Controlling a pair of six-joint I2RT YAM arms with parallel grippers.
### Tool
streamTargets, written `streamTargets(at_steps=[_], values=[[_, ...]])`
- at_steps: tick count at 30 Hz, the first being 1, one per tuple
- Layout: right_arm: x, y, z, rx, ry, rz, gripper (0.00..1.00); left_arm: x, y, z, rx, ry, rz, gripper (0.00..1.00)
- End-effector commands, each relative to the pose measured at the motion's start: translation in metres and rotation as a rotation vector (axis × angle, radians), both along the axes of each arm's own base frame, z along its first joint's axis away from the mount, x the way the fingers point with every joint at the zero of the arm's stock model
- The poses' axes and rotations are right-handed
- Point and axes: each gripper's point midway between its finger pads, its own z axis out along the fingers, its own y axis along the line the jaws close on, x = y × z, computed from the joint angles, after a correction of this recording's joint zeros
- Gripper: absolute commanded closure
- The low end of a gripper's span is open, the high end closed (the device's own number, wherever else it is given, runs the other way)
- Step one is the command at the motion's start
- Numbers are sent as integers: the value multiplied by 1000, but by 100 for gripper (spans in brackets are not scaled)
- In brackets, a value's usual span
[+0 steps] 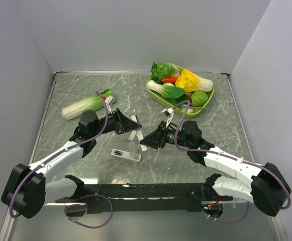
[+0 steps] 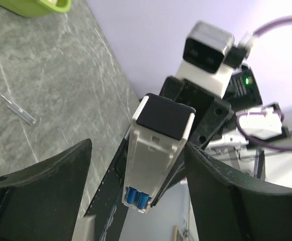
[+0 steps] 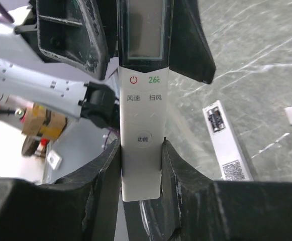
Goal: Unload the batteries from the remote control
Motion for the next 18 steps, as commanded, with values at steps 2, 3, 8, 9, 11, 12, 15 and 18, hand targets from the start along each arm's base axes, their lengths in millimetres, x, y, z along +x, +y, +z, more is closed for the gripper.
streamTargets(at_steps=[2, 3, 8, 9, 11, 12, 15, 18], values=[[15, -8, 25, 63, -73, -120, 100, 17, 2, 26, 0, -39, 89, 21], [19, -9, 24, 51, -80, -140, 100, 19, 1, 29, -5, -38, 89, 21], [35, -16, 14, 0, -45, -240, 100, 30, 1, 14, 38, -2, 126, 24], [38, -20, 8, -24, -40, -268, 100, 32, 2, 12, 47, 3, 138, 23], [38, -23, 5, -39, -42, -281, 100, 35, 4, 8, 73, 1, 157, 23], [37, -24, 3, -53, -54, -273, 100, 35, 5, 11, 75, -6, 160, 23], [32, -28, 6, -35, -80, -255, 100, 30, 2, 12, 74, -36, 122, 22], [20, -27, 12, 7, -106, -199, 100, 21, -4, 11, 47, -51, 50, 23]])
